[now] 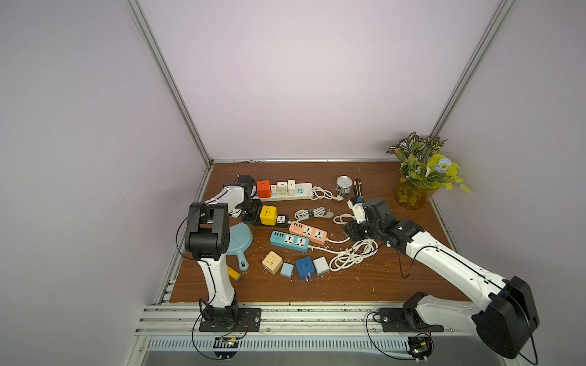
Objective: Pull the plug off the socket
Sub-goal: Place the plug at the center of the board.
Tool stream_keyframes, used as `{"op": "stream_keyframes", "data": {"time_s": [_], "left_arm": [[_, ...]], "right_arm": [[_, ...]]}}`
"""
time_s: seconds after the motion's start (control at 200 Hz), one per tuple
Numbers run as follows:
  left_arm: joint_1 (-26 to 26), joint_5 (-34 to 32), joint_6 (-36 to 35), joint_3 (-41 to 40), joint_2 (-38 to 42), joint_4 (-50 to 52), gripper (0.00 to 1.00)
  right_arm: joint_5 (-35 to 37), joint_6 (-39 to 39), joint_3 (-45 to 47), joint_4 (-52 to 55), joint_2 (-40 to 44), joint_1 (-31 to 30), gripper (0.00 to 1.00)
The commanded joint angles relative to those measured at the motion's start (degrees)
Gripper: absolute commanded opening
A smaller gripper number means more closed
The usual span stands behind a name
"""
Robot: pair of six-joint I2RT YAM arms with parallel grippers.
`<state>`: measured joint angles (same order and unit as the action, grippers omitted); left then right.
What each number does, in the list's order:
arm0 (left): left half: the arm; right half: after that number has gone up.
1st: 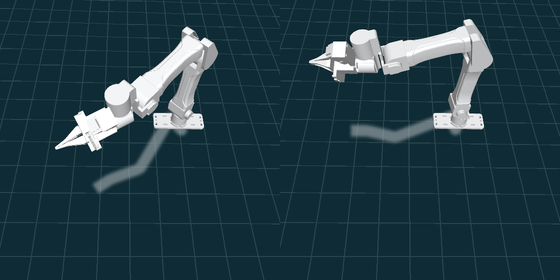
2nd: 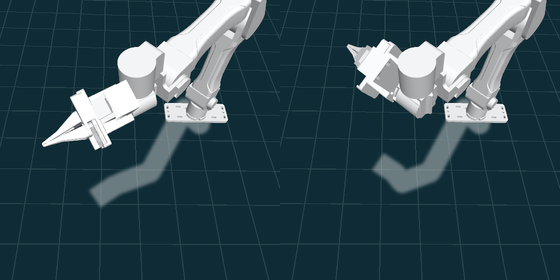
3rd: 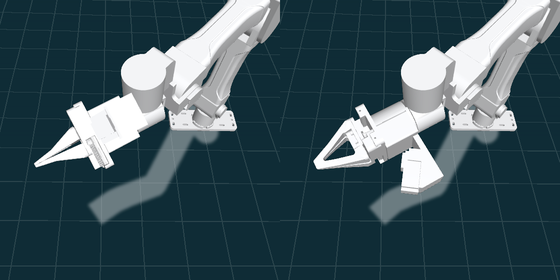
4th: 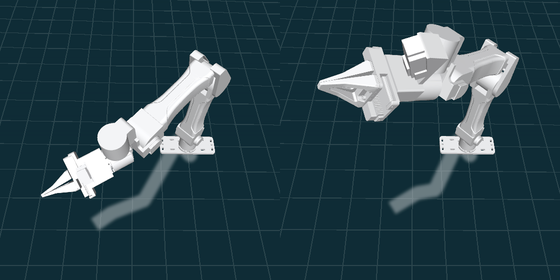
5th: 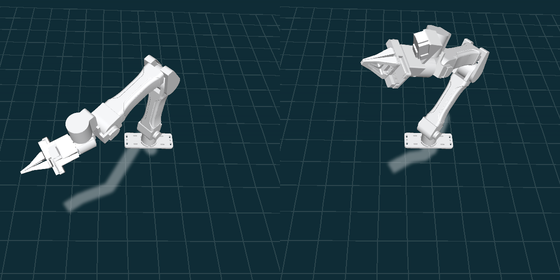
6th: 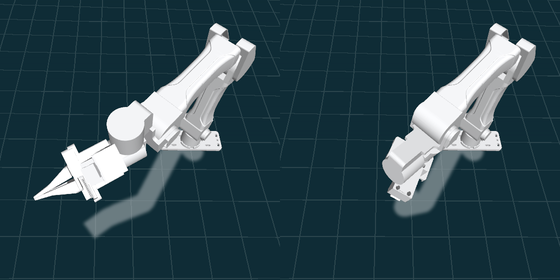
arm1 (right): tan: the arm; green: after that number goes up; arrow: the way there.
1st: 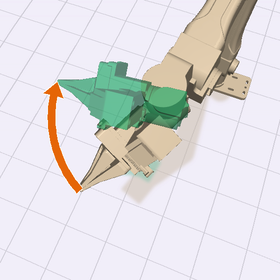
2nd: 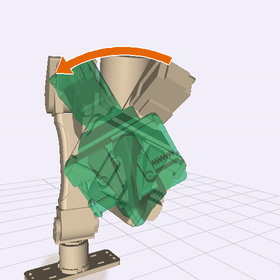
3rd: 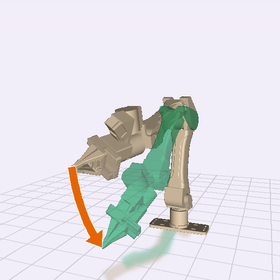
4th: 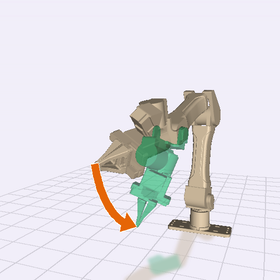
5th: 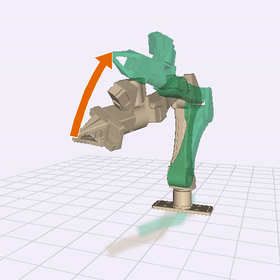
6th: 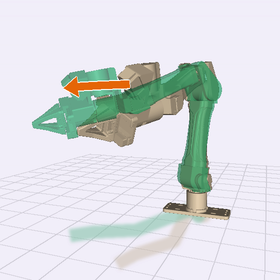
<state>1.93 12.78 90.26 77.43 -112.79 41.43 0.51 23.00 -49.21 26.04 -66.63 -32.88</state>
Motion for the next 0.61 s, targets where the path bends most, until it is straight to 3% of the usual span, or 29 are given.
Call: {"op": "stream_keyframes", "data": {"time_s": [0.0,0.16,0.335,0.6], "left_arm": [[0.2,-7.4,-0.7,-2.3,-4.3,4.9,0.16],[0.4,-7.4,-0.6,-2.4,-4.2,4.8,0.16],[0.4,-7.6,-0.7,-1.7,-4.8,5.3,0.16],[1.0,-7.4,-0.7,-0.7,-5.7,5.4,0.16]], "right_arm": [[5.4,12.5,2.0,8.1,2.1,4.7,0.01],[2.4,15.2,2.9,12.9,-3.5,12.6,0.01],[-1.7,15.4,2.9,16.2,-6.7,15.7,0.00],[-2.8,19.2,3.6,23.9,2.2,15.6,0.00]]}}
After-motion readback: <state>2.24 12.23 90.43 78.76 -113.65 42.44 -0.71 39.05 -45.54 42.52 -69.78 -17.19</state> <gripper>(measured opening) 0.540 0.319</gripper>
